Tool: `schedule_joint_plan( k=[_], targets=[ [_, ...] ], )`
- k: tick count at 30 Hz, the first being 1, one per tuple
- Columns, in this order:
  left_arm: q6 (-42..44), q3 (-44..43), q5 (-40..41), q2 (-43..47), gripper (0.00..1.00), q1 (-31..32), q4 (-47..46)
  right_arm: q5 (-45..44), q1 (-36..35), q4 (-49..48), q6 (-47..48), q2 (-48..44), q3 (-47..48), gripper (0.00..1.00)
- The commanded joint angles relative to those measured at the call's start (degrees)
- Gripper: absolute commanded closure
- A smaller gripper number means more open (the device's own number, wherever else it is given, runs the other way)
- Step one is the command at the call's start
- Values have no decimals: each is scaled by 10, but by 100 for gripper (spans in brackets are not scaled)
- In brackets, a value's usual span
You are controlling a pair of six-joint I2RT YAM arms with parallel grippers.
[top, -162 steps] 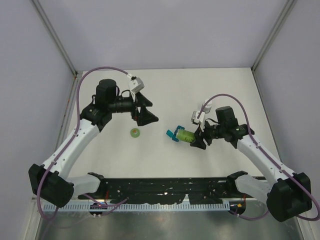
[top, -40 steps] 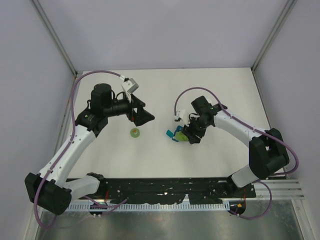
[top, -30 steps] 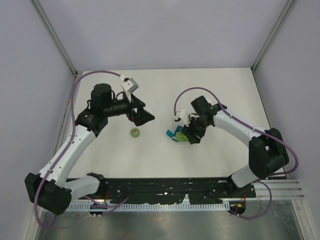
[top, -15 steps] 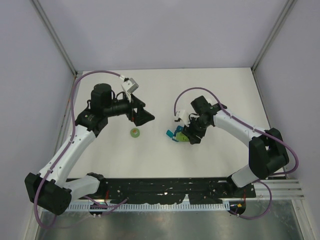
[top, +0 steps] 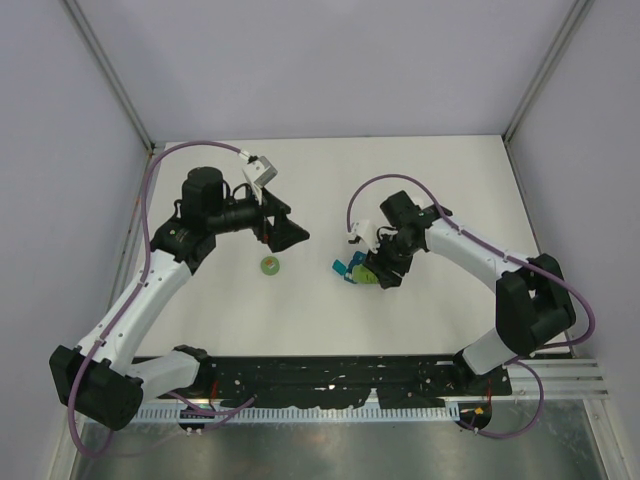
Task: Sort the pills into containers
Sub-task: Pour the pill into the pill container.
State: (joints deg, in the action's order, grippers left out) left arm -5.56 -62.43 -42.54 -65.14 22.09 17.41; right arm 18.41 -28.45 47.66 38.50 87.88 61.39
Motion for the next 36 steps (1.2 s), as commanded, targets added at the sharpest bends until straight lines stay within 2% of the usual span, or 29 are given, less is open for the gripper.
schedule_joint_plan(
  k=[1,36],
  targets=[
    [-1,1,-6,8,1,-2,-21,-6,-4,7,4,3,29,94],
    [-1,4,-8,11,0,-2,-23,-21,-16,27,3,27,57,94]
  ],
)
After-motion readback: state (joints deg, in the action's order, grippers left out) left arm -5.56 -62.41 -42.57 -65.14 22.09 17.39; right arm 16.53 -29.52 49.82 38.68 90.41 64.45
